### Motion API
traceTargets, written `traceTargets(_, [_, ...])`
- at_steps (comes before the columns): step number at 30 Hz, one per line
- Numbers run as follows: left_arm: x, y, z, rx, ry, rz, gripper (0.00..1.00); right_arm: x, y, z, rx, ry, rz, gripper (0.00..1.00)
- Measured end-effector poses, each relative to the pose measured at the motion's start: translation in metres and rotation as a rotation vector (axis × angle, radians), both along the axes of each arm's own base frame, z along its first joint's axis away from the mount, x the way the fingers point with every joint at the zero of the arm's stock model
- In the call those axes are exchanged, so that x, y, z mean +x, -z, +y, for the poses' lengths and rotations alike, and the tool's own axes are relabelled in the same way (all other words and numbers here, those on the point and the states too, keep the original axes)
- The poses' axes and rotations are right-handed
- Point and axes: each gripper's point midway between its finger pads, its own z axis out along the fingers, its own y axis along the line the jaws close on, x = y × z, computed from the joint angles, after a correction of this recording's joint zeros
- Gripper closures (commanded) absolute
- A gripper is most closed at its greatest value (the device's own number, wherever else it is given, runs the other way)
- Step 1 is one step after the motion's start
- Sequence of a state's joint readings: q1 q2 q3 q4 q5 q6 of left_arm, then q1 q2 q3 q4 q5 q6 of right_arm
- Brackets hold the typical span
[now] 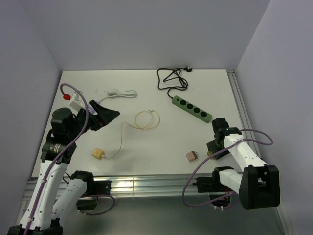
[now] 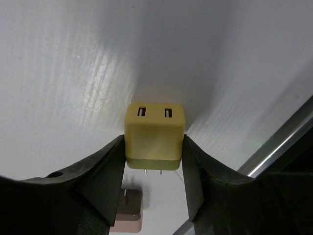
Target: Insert the plug
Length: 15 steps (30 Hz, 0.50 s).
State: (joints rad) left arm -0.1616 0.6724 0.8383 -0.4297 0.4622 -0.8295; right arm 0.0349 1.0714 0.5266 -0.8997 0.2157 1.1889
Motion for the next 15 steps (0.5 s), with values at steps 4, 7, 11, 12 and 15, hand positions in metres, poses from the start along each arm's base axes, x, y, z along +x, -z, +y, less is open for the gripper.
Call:
traceTargets(4, [-0.003, -0.002, -0.003, -0.008, 0.024, -0.003, 0.08, 0.006, -0.001, 0.003, -0.015, -0.087, -0.017, 1.00])
traceTargets(7, [-0.006, -0.002, -0.006, -0.014, 0.048, -0.003, 0.09, 0.013, -0.006, 0.010, -0.032, -0.175, -0.053, 1.00])
traceTargets(11, [-0.009, 0.003, -0.012, -0.032, 0.089, -0.016, 0.10, 0.034, -0.034, 0.034, -0.027, -0.347, -0.207, 1.00])
traceTargets(12, [-0.010, 0.006, -0.013, -0.040, 0.097, -0.013, 0.11, 0.040, -0.042, 0.042, -0.013, -0.395, -0.259, 1.00])
traceTargets(15, [-0.012, 0.021, -0.017, -0.071, 0.116, 0.020, 0.12, 0.056, -0.074, 0.076, 0.068, -0.552, -0.461, 1.00])
